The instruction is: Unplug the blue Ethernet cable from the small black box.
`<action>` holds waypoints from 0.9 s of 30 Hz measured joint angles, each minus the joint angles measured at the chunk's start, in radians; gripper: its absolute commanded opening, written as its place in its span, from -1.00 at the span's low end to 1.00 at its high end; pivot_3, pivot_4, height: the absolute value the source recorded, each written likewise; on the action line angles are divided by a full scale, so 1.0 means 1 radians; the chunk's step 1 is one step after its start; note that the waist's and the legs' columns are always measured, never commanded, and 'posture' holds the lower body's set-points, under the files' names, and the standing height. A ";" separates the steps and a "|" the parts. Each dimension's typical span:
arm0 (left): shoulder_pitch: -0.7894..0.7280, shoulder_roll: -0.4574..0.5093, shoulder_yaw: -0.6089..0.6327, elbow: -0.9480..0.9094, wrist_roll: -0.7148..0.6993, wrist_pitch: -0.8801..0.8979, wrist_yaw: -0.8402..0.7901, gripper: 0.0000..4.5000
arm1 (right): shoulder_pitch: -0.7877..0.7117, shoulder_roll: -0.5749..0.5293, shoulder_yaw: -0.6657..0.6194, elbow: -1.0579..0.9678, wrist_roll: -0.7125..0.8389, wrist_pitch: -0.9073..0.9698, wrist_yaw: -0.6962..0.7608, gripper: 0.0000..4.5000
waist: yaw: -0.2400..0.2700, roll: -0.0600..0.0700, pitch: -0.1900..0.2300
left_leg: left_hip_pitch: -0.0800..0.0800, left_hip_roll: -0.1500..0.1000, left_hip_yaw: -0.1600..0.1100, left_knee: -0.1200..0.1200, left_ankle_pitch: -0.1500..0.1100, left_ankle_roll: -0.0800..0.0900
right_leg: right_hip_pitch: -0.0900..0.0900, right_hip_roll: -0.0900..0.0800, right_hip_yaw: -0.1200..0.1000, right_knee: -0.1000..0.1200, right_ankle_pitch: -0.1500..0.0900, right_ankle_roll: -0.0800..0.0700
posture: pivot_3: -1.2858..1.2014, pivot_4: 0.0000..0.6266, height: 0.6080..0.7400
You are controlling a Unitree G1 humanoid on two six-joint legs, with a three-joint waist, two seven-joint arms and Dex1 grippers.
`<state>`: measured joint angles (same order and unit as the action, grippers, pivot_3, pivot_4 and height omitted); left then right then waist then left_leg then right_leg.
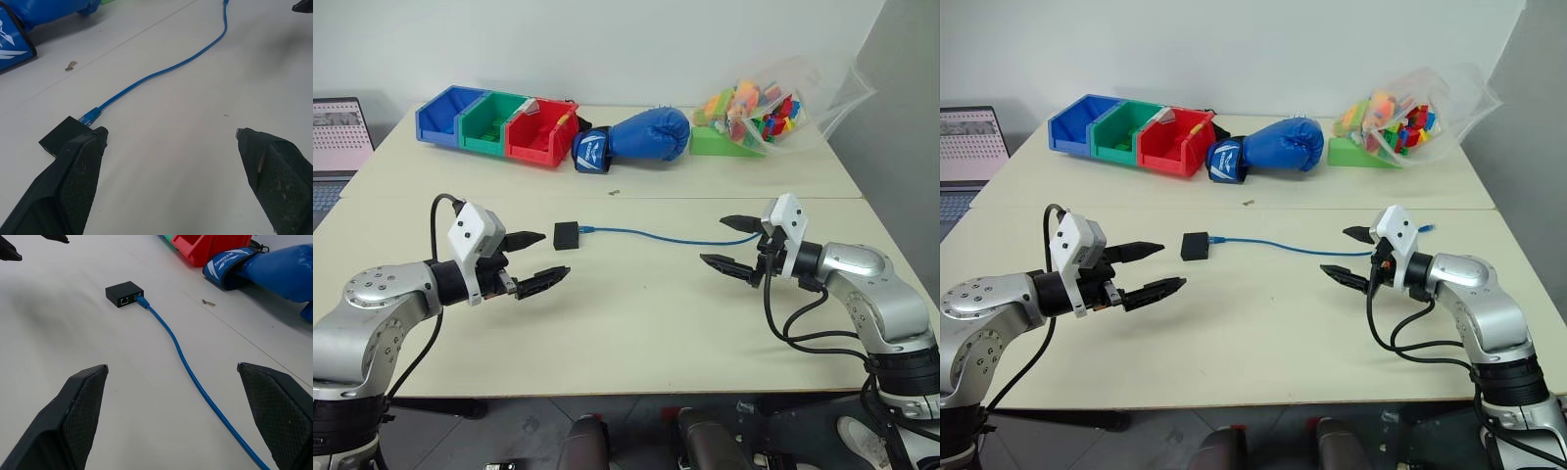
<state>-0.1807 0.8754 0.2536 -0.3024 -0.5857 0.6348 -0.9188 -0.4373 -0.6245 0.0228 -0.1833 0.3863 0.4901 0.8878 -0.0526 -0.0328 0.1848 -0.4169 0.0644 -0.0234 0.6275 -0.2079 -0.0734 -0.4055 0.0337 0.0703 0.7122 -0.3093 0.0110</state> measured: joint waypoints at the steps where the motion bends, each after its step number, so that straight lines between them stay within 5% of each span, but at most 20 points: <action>1: 0.000 0.000 0.000 0.000 -0.002 0.000 -0.002 0.99 | 0.000 0.000 0.000 0.000 0.000 0.000 0.000 1.00 | 0.000 0.000 0.000 | 0.000 0.000 0.000 0.000 0.000 0.000 | 0.000 0.000 0.000 0.000 0.000 0.000 | 0.03 -0.52 1.00; 10: 0.009 -0.001 -0.002 0.001 0.002 -0.010 -0.008 0.99 | -0.007 0.020 0.010 0.007 -0.007 -0.002 -0.001 1.00 | -0.001 0.000 0.000 | 0.000 0.000 0.000 0.000 0.000 0.000 | 0.000 0.000 0.000 0.000 0.000 0.000 | 0.03 -0.52 1.00; 16: 0.019 0.000 -0.013 0.039 0.037 -0.034 -0.014 0.99 | -0.114 0.166 0.106 0.102 -0.071 -0.045 -0.049 1.00 | -0.006 0.000 0.000 | 0.001 0.001 0.000 0.000 0.000 0.000 | 0.000 0.001 0.000 0.001 0.000 0.000 | 0.03 -0.52 1.00; 27: 0.024 0.021 -0.025 0.121 0.105 -0.101 -0.068 0.99 | -0.409 0.449 0.300 0.694 -0.336 -0.224 -0.172 1.00 | -0.005 0.001 0.000 | 0.000 0.001 0.001 0.000 0.000 0.000 | -0.001 0.001 -0.001 0.001 0.002 -0.004 | 0.03 -0.52 1.00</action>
<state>-0.1568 0.8969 0.2289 -0.1816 -0.4809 0.5336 -0.9864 -0.8463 -0.1753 0.3224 0.5110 0.0506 0.2660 0.7158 -0.0574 -0.0322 0.1852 -0.4170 0.0650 -0.0227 0.6275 -0.2079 -0.0734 -0.4068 0.0344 0.0692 0.7134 -0.3070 0.0065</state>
